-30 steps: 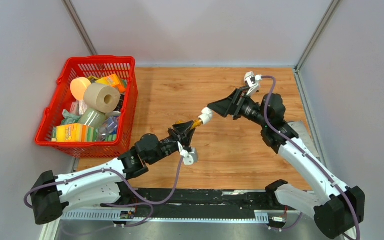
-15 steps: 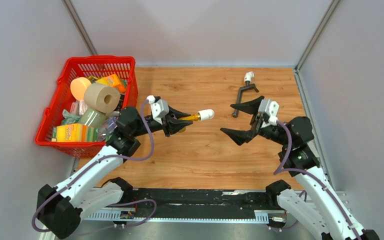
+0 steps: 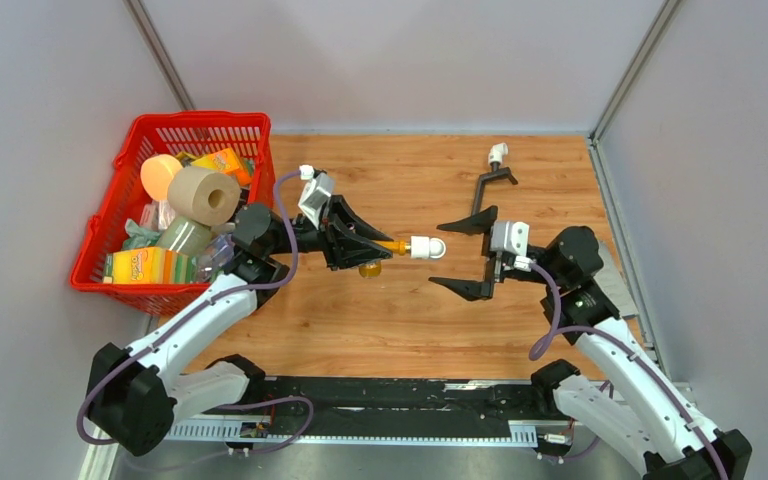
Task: Install the water faucets
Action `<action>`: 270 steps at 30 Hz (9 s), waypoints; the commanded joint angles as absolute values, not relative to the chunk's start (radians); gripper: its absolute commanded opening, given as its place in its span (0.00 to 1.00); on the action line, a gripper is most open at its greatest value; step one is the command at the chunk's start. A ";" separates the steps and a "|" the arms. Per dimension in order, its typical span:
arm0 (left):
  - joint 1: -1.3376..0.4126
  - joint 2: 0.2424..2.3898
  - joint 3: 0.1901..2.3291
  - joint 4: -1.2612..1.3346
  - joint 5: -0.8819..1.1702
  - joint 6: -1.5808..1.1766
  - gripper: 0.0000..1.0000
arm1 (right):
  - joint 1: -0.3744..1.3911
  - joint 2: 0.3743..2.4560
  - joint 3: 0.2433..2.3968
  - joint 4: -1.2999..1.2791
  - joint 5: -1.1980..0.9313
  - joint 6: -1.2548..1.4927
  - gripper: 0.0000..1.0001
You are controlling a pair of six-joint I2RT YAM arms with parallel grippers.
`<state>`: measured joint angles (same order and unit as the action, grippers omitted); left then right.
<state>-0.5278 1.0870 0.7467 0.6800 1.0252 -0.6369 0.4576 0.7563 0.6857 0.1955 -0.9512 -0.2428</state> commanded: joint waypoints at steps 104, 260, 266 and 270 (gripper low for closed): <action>-0.437 1.051 0.896 0.448 1.061 -0.793 0.00 | 0.578 0.920 0.735 0.437 -0.971 -0.525 0.80; -0.491 0.851 0.838 0.121 0.724 -0.368 0.00 | 0.583 0.796 0.750 0.250 -0.735 -0.478 0.86; -0.434 0.940 0.842 0.184 0.853 -0.527 0.00 | 0.583 0.788 0.706 0.288 -0.837 -0.549 0.87; -0.414 0.994 0.842 0.270 0.955 -0.642 0.00 | 0.584 0.814 0.707 0.308 -0.870 -0.552 0.87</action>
<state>-0.4294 0.9714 0.8230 0.1097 0.8062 -0.4702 0.5812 0.8021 0.6964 0.2512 -0.7925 -0.4854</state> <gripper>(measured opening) 0.357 0.868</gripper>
